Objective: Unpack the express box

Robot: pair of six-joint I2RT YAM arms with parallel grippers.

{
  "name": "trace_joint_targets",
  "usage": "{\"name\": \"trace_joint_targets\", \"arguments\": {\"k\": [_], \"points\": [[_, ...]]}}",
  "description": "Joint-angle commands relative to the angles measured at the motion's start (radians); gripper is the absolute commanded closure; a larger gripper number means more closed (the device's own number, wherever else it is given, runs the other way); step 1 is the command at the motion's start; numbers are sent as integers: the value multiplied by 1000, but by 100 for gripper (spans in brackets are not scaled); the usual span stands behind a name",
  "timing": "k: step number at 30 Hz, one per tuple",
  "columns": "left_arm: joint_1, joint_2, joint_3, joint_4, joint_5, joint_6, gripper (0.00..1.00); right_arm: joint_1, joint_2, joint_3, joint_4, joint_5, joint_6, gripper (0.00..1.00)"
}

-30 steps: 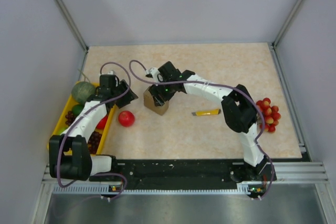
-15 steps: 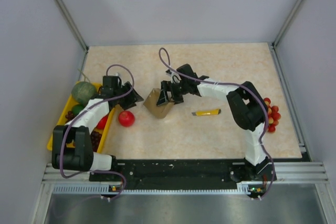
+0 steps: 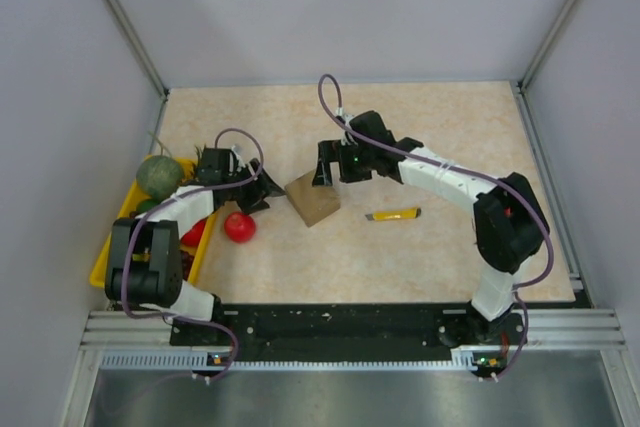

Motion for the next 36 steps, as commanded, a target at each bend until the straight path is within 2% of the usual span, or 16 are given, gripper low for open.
{"name": "trace_joint_targets", "arguments": {"k": [1, 3, 6, 7, 8, 12, 16, 24, 27, 30, 33, 36], "points": [[-7, 52, 8, 92, 51, -10, 30, 1, 18, 64, -56, 100, -64, 5], [-10, 69, 15, 115, 77, -16, 30, 1, 47, 96, -61, 103, -81, 7], [-21, 87, 9, 155, 115, -23, 30, 1, 108, 139, -61, 109, -104, 16], [-24, 89, 7, 162, 120, -29, 30, 3, 139, 150, -62, 100, -110, 28], [-26, 87, 2, 178, 126, -32, 29, 1, 151, 162, -62, 71, -118, 34], [-27, 81, -4, 227, 137, -46, 29, 3, 196, 186, -72, 35, -107, 47], [-32, 115, 16, 224, 146, -59, 30, 1, 177, 143, -73, 6, -86, 52], [-49, 167, 41, 205, 165, -73, 47, 12, 78, -6, -82, -40, -20, 62], [-53, 172, 45, 204, 174, -65, 51, 15, 44, -43, -82, -49, 9, 63], [-58, 172, 45, 205, 177, -62, 53, 15, 13, -52, -87, 14, 26, 61], [-59, 163, 53, 193, 169, -58, 53, 15, -37, -34, -105, 109, 55, 52], [-59, 130, 79, 138, 114, -27, 50, 4, -105, -23, -156, 291, 118, 41]]}}
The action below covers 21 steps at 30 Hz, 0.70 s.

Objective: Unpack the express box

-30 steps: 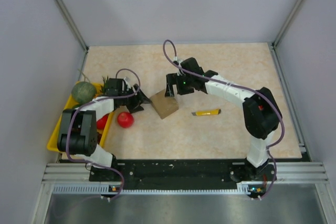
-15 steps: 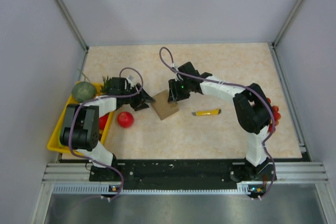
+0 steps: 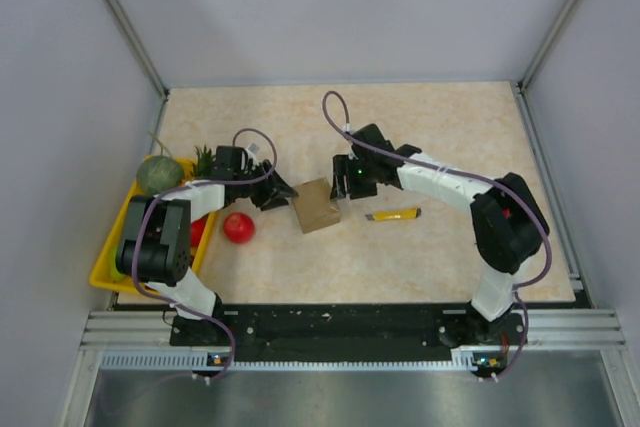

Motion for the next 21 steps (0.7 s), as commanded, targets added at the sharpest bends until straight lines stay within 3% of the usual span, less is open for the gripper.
{"name": "trace_joint_targets", "arguments": {"k": [1, 5, 12, 21], "points": [[-5, -49, 67, -78, -68, 54, 48, -11, -150, 26, -61, 303, 105, 39], [-6, -140, 125, -175, -195, 119, 38, -80, -265, -60, -147, 424, 301, 38], [-5, -310, 167, -257, -361, 200, 26, -180, -374, -189, -216, 403, 677, 38], [-5, -436, 142, -280, -499, 227, 13, -184, -268, -154, -383, 346, 936, 36]]}}
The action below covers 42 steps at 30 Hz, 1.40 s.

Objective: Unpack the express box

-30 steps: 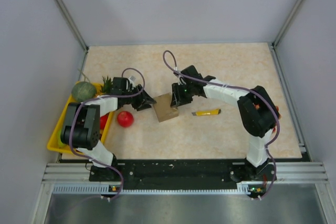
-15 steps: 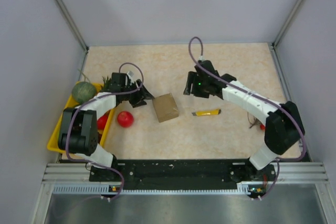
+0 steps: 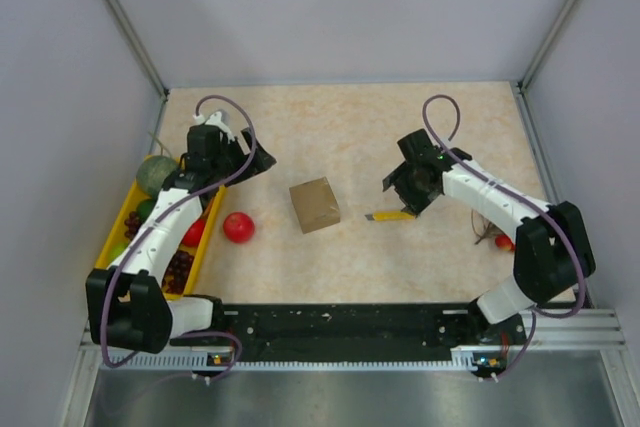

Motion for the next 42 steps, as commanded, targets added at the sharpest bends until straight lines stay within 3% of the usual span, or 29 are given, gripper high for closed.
{"name": "trace_joint_targets", "arguments": {"k": [1, 11, 19, 33, 35, 40, 42], "points": [[-1, -65, -5, -15, -114, 44, 12, 2, 56, 38, -100, -19, 182, 36], [-1, -68, -3, -35, -131, 55, 12, -35, 206, 67, -132, -70, 266, 43], [-1, -56, 1, -40, -123, 54, 13, -49, 234, 69, -132, -4, 307, 44], [0, -42, 3, -49, -151, 54, 14, -67, 304, 79, -149, 7, 349, 56], [0, -42, 4, -52, -151, 54, 14, -67, 318, 78, -150, 8, 346, 59], [-1, -37, 4, -52, -143, 51, 14, -67, 350, 76, -150, -4, 334, 82], [-1, -39, 4, -52, -134, 49, 14, -67, 347, 73, -150, -3, 328, 87]]}}
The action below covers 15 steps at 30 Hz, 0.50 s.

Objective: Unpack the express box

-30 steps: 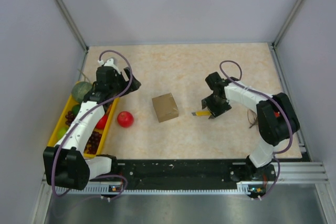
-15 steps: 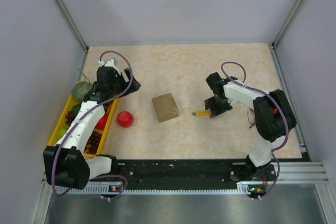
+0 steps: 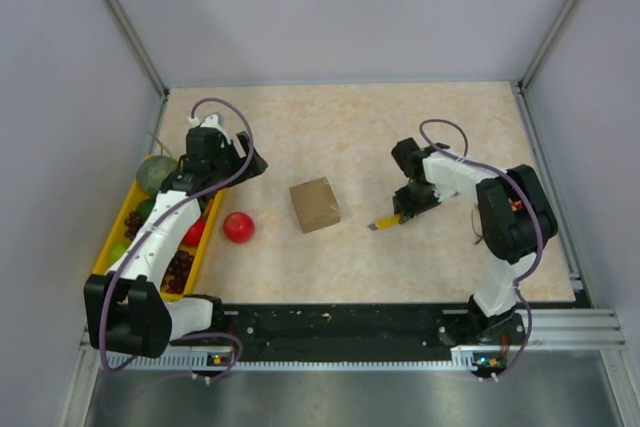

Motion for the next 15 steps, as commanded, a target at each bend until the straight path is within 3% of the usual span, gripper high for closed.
{"name": "trace_joint_targets", "arguments": {"k": [1, 3, 8, 15], "points": [[0, -1, 8, 17, 7, 4, 14, -10, 36, 11, 28, 19, -13, 92], [0, -1, 9, 17, 23, 3, 14, -10, 20, 32, 31, 37, -45, 99], [0, 14, 19, 32, 123, 4, 14, -10, -21, 84, 94, 53, -240, 100], [-1, 22, 49, 66, 336, -1, 16, -1, -161, 87, 345, -85, -537, 100]]}}
